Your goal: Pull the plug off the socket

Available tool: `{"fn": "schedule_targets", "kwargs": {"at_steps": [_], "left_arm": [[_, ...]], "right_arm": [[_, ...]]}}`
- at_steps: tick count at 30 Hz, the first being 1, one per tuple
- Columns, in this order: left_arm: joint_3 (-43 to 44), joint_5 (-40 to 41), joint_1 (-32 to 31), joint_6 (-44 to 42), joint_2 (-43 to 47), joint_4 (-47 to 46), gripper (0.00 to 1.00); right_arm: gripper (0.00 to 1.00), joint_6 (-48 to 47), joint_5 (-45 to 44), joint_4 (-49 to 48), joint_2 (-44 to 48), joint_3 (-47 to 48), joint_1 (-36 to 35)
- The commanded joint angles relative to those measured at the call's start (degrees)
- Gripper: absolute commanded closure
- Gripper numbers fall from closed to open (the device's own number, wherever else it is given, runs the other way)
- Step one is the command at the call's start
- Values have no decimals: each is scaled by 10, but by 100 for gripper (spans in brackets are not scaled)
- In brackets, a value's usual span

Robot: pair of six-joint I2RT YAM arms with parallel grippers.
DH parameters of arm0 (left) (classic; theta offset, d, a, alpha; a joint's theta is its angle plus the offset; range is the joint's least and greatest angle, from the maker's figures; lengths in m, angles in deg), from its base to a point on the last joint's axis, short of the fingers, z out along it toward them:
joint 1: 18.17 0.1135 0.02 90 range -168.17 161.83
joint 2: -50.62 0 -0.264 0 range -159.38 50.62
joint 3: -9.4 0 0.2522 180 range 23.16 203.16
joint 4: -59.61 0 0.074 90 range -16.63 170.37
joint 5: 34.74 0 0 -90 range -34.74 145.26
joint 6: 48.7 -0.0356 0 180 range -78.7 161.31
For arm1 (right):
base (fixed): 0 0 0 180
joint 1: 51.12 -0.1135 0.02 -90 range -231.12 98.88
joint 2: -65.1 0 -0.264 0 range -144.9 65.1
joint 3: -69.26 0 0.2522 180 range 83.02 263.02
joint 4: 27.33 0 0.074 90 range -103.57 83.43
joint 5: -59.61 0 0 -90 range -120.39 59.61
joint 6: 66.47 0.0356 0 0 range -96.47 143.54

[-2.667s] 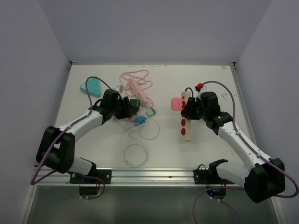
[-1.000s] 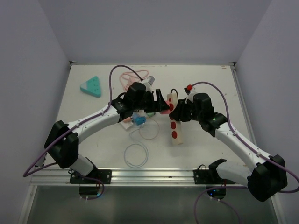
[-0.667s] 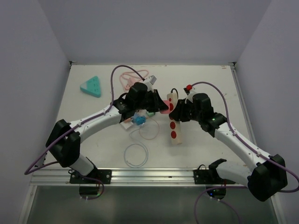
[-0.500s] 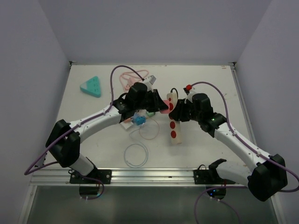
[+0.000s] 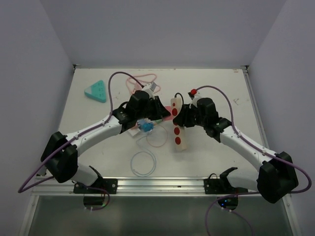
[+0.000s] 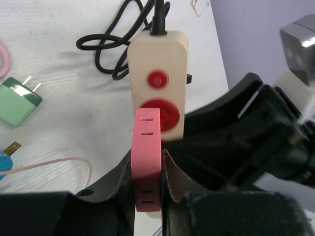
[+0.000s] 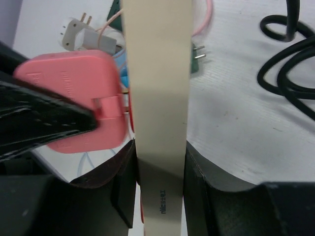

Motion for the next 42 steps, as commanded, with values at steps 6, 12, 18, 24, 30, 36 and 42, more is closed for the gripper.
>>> {"fn": "schedule_targets", "kwargs": {"at_steps": [6, 12, 18, 24, 30, 36, 42], "left_arm": [[-28, -23, 41, 1, 142, 27, 100], [-63, -32, 93, -32, 176, 72, 100], [-103, -39, 146, -78, 153, 58, 100], [-129, -46, 166, -90, 92, 12, 98], [-139, -45, 184, -98, 44, -17, 77], [-143, -32, 194, -100, 63, -11, 44], [-136, -8, 199, -110, 114, 27, 19]], "right_arm": [[100, 17, -139, 5, -47, -6, 100], [100, -3, -128, 19, -34, 15, 118], [100, -32, -127, 49, -17, 45, 118], [100, -35, -117, 65, -14, 53, 119], [100, -31, -99, 75, -11, 52, 119], [100, -52, -95, 92, -28, 87, 118], [100, -83, -112, 104, -87, 167, 117]]}}
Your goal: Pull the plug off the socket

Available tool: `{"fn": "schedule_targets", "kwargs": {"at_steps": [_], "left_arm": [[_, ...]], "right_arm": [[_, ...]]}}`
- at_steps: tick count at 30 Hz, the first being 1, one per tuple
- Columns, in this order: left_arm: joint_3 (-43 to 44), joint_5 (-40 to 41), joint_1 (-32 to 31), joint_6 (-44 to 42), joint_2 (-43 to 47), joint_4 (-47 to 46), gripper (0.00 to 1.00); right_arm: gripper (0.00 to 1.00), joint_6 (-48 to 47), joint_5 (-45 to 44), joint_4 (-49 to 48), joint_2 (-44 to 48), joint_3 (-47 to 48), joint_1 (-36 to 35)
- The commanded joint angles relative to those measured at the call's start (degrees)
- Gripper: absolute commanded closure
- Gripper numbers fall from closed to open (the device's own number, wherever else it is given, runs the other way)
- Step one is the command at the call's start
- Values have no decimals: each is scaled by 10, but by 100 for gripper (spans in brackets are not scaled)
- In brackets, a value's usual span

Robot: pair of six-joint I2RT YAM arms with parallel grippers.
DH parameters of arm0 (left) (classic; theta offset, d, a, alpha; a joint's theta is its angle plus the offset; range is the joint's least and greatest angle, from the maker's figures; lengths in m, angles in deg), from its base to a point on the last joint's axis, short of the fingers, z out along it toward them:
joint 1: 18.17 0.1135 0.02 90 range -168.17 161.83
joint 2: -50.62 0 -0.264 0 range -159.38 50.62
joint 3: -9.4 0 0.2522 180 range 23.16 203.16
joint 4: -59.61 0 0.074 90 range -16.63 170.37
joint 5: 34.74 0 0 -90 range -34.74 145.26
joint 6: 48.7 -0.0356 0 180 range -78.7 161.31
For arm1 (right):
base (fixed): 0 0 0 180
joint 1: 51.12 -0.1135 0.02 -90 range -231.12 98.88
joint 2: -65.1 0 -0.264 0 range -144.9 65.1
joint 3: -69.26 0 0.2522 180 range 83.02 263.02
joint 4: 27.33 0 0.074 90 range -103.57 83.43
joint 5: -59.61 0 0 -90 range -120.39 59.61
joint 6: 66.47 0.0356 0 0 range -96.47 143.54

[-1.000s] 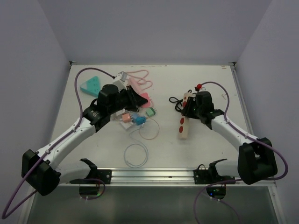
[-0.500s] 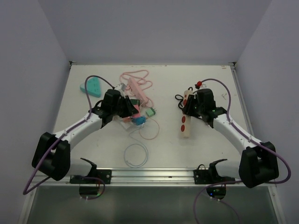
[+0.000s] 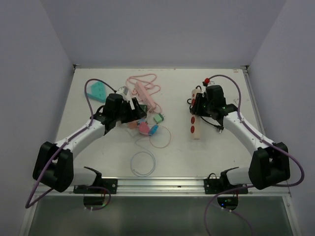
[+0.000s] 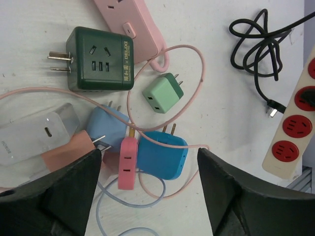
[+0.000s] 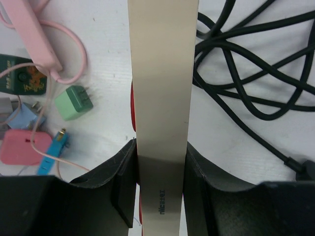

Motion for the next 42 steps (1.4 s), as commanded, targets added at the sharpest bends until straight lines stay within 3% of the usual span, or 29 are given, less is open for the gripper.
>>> {"fn": "schedule_targets", "kwargs": {"at_steps": [1, 7, 15, 26, 32, 33, 35, 36, 39, 42], "left_arm": [[14, 23, 7, -17, 52, 11, 16], [45, 91, 8, -57, 116, 95, 0], [60, 199, 8, -86, 207, 184, 0], [83, 304, 8, -106, 302, 265, 0], [89, 338, 8, -109, 346, 288, 0], [94, 342, 8, -109, 351, 291, 0], [97, 357, 8, -113, 364, 301, 0], [99, 362, 8, -113, 367, 304, 0], [109, 382, 8, -123, 384, 312, 0], [117, 404, 8, -135, 393, 314, 0]], "right_arm": [[100, -37, -8, -24, -25, 82, 2], [100, -100, -58, -9, -121, 207, -26], [100, -214, -112, -24, -228, 361, -68], [96, -197, -91, -21, -401, 432, -69], [75, -175, -72, -4, -452, 447, -66], [62, -171, -70, -1, -455, 446, -65], [50, -168, -66, 4, -452, 443, -64], [36, -166, -65, 5, -444, 441, -65], [17, -162, -62, 17, -424, 440, -63], [6, -157, -69, 30, -389, 436, -63]]}}
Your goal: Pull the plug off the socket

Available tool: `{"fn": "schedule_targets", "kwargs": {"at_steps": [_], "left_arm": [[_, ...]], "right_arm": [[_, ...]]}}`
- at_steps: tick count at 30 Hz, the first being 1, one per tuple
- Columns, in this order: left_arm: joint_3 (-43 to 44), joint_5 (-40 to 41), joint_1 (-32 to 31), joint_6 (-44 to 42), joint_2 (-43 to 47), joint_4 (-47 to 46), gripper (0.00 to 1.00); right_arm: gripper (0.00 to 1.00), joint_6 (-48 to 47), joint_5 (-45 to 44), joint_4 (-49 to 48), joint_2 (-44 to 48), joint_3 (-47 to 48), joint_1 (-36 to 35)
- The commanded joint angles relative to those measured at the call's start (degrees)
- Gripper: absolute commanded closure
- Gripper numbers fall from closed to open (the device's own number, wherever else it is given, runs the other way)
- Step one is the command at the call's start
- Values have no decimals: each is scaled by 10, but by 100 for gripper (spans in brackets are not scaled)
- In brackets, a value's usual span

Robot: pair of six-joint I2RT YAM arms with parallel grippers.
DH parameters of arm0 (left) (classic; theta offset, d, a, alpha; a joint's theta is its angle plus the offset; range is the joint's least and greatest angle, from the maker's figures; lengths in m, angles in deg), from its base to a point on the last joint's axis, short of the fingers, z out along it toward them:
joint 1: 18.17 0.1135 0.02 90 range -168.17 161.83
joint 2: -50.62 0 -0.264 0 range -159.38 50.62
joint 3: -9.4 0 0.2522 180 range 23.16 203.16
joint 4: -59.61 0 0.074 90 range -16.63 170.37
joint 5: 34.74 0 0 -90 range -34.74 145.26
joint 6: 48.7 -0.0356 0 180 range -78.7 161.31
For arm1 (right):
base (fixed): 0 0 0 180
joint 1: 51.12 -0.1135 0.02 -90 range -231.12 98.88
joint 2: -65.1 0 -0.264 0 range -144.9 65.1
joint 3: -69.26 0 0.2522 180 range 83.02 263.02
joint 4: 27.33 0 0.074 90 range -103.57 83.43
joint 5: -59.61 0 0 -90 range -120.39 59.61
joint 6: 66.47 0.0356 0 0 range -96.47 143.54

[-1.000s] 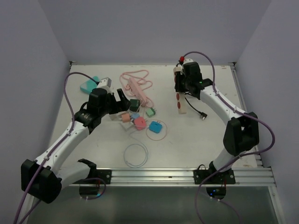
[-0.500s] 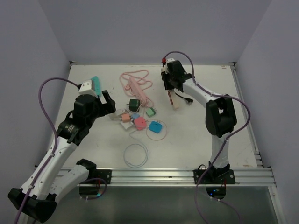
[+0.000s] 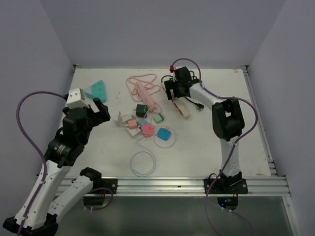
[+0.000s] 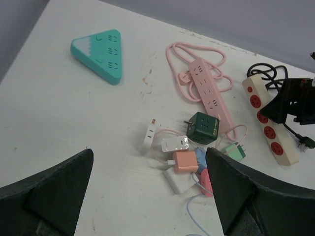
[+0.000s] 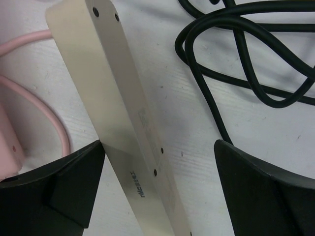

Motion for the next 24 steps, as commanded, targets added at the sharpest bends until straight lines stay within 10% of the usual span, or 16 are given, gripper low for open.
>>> {"fn": "schedule_targets", "kwargs": {"at_steps": [1, 24], "left_arm": [[31, 48, 4, -31, 11, 7, 1], [130, 211, 4, -144, 65, -56, 1]], "right_arm": [[4, 10, -3, 16, 88, 17, 4], [1, 24, -247, 60, 646, -223, 5]]}}
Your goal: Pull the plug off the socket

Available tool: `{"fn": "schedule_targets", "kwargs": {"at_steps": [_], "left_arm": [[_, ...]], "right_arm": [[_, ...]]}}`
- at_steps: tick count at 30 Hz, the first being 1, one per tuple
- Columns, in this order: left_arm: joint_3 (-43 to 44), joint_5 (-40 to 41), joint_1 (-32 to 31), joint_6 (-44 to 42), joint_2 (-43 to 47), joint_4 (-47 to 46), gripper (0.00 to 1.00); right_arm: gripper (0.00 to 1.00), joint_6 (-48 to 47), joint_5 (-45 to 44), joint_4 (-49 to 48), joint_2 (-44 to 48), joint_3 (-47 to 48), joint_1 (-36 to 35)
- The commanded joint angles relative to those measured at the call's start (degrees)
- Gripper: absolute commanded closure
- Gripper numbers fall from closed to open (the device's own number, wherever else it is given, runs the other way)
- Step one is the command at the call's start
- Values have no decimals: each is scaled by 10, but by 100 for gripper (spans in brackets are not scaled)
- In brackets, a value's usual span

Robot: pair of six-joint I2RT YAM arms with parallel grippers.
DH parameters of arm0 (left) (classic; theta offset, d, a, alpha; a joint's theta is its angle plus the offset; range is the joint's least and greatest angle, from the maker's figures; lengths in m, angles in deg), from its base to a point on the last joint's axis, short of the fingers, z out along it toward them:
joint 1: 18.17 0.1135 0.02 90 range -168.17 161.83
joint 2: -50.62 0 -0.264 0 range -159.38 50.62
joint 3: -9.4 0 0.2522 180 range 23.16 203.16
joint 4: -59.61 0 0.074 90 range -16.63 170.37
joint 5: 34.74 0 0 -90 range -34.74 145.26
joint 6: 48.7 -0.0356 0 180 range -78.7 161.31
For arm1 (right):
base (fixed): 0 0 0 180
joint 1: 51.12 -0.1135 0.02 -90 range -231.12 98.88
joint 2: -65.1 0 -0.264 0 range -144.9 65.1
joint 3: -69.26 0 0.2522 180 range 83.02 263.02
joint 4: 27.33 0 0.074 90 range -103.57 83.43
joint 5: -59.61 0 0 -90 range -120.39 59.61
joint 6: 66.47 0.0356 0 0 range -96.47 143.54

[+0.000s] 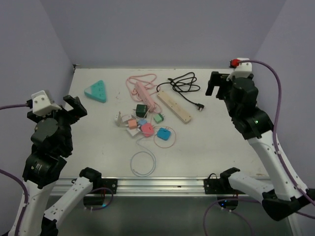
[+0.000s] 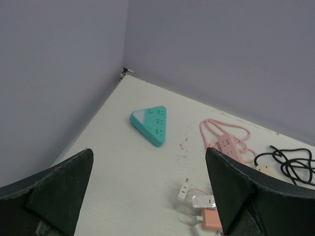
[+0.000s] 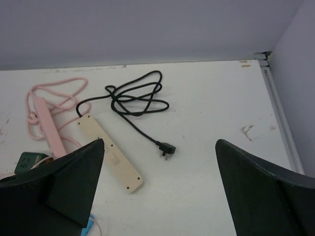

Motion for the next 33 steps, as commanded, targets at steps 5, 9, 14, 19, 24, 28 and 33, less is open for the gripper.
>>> {"fn": "schedule_targets", "kwargs": {"at_steps": [5, 9, 14, 19, 24, 28, 33], "left_arm": [[21, 80, 4, -72, 51, -84, 0], [8, 99, 4, -111, 80, -137, 1], [-14, 133, 4, -112, 110, -184, 1], [-33, 137, 3, -93, 117, -205, 0], [-33, 137, 3, -83, 111, -199, 0], [-39, 137, 3, -72, 114, -194, 0], [-39, 137, 3, -60, 114, -180, 0]], "right_arm": [[1, -33, -96, 4, 201, -83, 2], [1, -46, -114, -10, 286, -123, 2], [1, -56, -118, -20, 340, -156, 2], [1, -54, -123, -21, 348, -167, 2], [1, -51, -122, -31, 342, -170, 2], [1, -43, -113, -48, 326, -170, 2], [1, -37, -103, -61, 310, -171, 2]]}}
